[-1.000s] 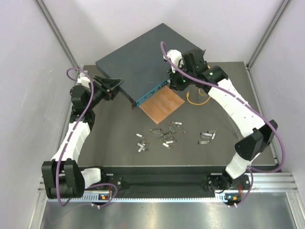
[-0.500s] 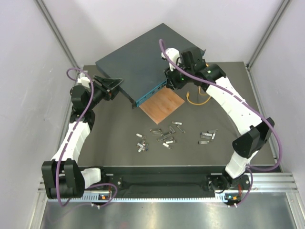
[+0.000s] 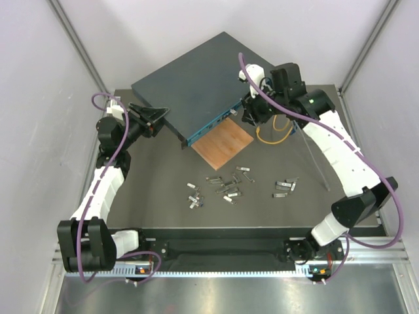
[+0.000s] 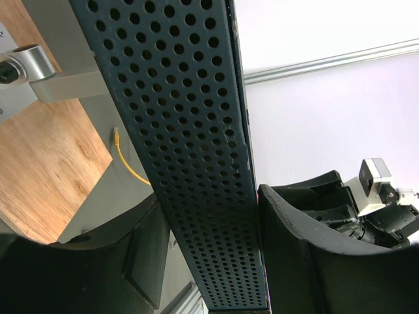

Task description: Insert the plug into the switch port

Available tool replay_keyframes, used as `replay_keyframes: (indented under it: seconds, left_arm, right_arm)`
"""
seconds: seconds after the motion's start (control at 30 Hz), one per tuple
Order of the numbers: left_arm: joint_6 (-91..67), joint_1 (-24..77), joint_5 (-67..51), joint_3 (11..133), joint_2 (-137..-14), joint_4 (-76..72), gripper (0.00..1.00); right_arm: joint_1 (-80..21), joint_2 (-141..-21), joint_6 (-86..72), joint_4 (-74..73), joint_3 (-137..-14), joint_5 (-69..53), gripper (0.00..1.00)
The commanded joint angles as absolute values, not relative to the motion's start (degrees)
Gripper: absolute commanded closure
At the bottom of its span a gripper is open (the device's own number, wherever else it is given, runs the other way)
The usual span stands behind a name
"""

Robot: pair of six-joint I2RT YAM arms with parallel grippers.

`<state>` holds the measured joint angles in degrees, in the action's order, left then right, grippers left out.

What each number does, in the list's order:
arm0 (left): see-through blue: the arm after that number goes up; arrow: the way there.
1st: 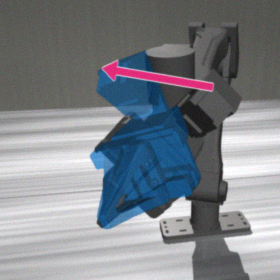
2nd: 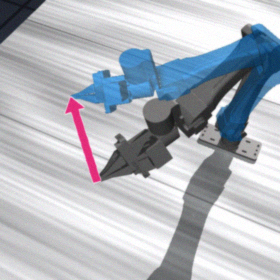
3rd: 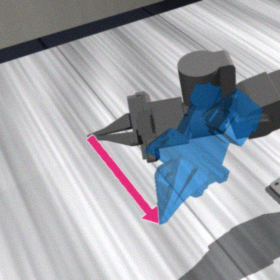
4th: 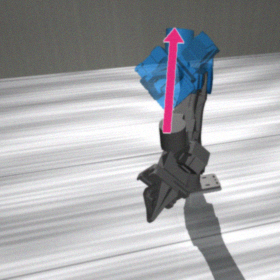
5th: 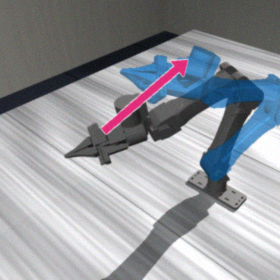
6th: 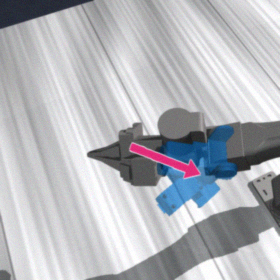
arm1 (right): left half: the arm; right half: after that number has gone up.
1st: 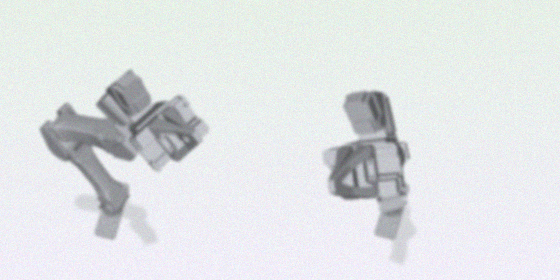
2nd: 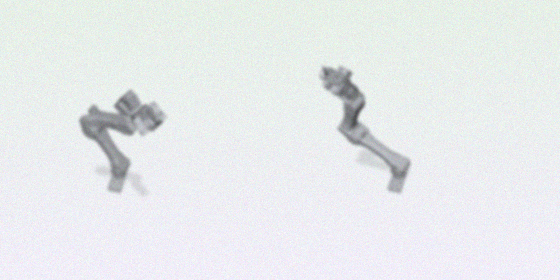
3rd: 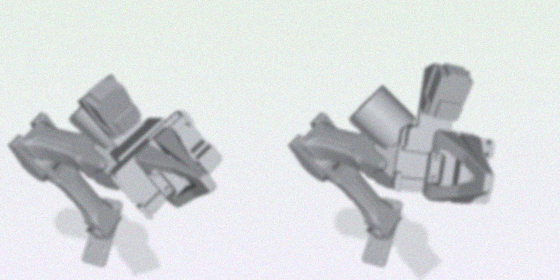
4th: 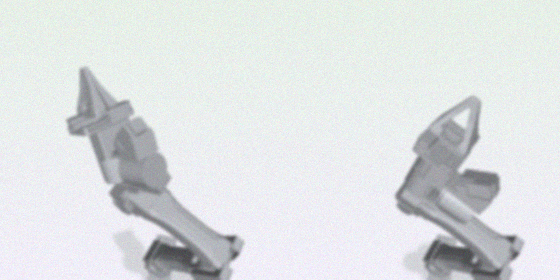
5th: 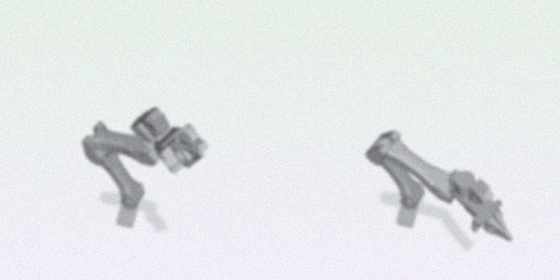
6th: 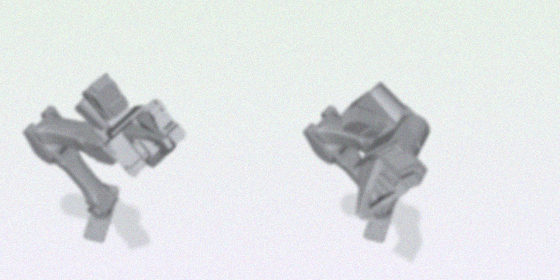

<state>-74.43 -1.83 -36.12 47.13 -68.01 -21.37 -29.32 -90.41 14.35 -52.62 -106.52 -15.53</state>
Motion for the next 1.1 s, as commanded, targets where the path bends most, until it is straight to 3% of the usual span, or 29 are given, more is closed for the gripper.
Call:
replay_keyframes:
  seconds: [0.0,0.1,0.2,1.07]
  left_arm:
    - [-67.9,1.8,-36.0,49.0,-70.0,-24.9,1.00]
    - [-67.6,1.8,-35.9,49.4,-69.9,-24.6,1.00]
    - [-67.4,1.8,-35.9,49.7,-70.0,-24.3,1.00]
    - [-67.6,1.8,-36.3,49.3,-70.0,-24.6,1.00]
  right_arm:
    - [-28.7,-90.6,13.8,-52.2,-106.7,-16.3,0.63]
    - [-28.7,-92.3,11.7,-51.5,-108.5,-17.7,0.78]
    - [-28.7,-93.4,10.3,-50.6,-109.4,-18.5,0.83]
    - [-29.9,-99.3,4.0,-40.5,-112.3,-20.0,0.88]
